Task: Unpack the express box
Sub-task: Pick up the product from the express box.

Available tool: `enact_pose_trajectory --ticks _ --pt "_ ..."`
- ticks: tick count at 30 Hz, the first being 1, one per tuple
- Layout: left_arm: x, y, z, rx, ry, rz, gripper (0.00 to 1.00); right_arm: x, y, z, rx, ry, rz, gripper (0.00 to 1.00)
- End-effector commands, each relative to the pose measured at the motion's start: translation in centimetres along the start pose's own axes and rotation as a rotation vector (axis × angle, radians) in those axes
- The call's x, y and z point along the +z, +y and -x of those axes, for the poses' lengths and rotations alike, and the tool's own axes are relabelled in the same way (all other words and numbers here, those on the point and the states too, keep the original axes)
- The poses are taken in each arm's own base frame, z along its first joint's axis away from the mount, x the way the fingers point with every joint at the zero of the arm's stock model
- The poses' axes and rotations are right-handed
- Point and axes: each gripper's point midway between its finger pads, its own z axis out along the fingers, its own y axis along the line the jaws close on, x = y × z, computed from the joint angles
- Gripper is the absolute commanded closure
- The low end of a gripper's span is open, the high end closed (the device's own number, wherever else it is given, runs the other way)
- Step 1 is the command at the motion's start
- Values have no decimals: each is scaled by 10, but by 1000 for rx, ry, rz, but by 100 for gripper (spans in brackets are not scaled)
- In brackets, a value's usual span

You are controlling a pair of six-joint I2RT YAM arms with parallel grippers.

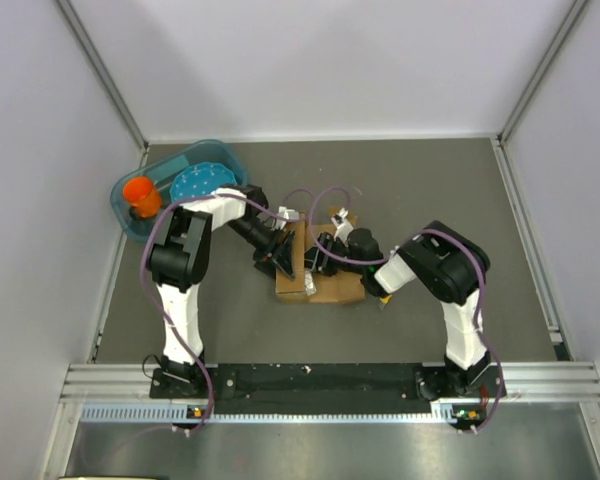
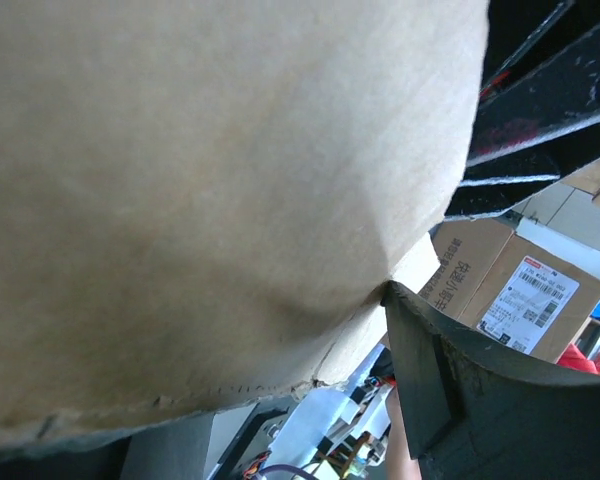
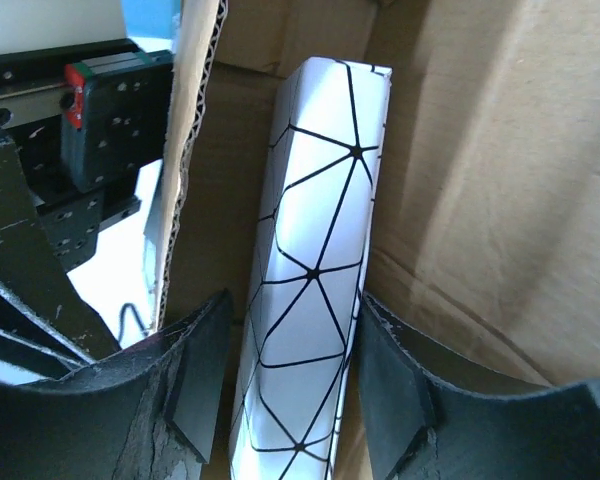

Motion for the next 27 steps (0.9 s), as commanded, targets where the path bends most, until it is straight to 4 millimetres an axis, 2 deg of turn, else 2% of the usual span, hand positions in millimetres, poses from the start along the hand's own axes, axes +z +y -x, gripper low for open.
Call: enact_pose_trajectory --ticks 1,3,4,6,7,9,10,11,13,14,16,17,19,20,24,27 --pt "19 1 37 143 -92 -13 34 -7 85 -77 -18 306 409 47" --pt "18 2 37 144 -92 -8 34 -7 86 -78 -28 304 412 62" --pt "18 1 38 148 -95 -6 34 -9 89 -75 -45 295 417 78" --pt "16 2 37 148 -96 1 34 -11 87 -69 -43 288 388 98" --pt "15 1 37 147 -97 0 34 -17 90 -65 -65 278 386 100" --pt "12 2 37 149 -101 18 34 -23 84 -52 -86 243 331 94" --pt "12 4 37 151 -102 35 34 -26 58 -60 -95 289 209 92" --pt "11 7 36 148 -101 50 34 -33 70 -46 -146 254 195 92" --pt "9 12 37 143 -104 89 34 -46 53 -39 -197 274 80 94" --pt "8 13 37 143 -106 100 34 -55 61 -28 -230 250 64 96" --pt "6 17 38 139 -111 122 34 -68 57 -8 -279 212 12 98" --pt "6 17 38 136 -112 123 34 -74 52 -6 -270 211 -17 98" --pt "6 18 39 134 -113 130 34 -86 58 8 -299 179 -23 98" --pt "6 18 38 134 -113 128 34 -91 55 8 -302 182 -53 98" --pt "6 21 38 130 -112 145 34 -104 82 23 -364 137 -22 100" --pt "-1 18 40 135 -126 149 34 -108 111 39 -412 130 9 99"
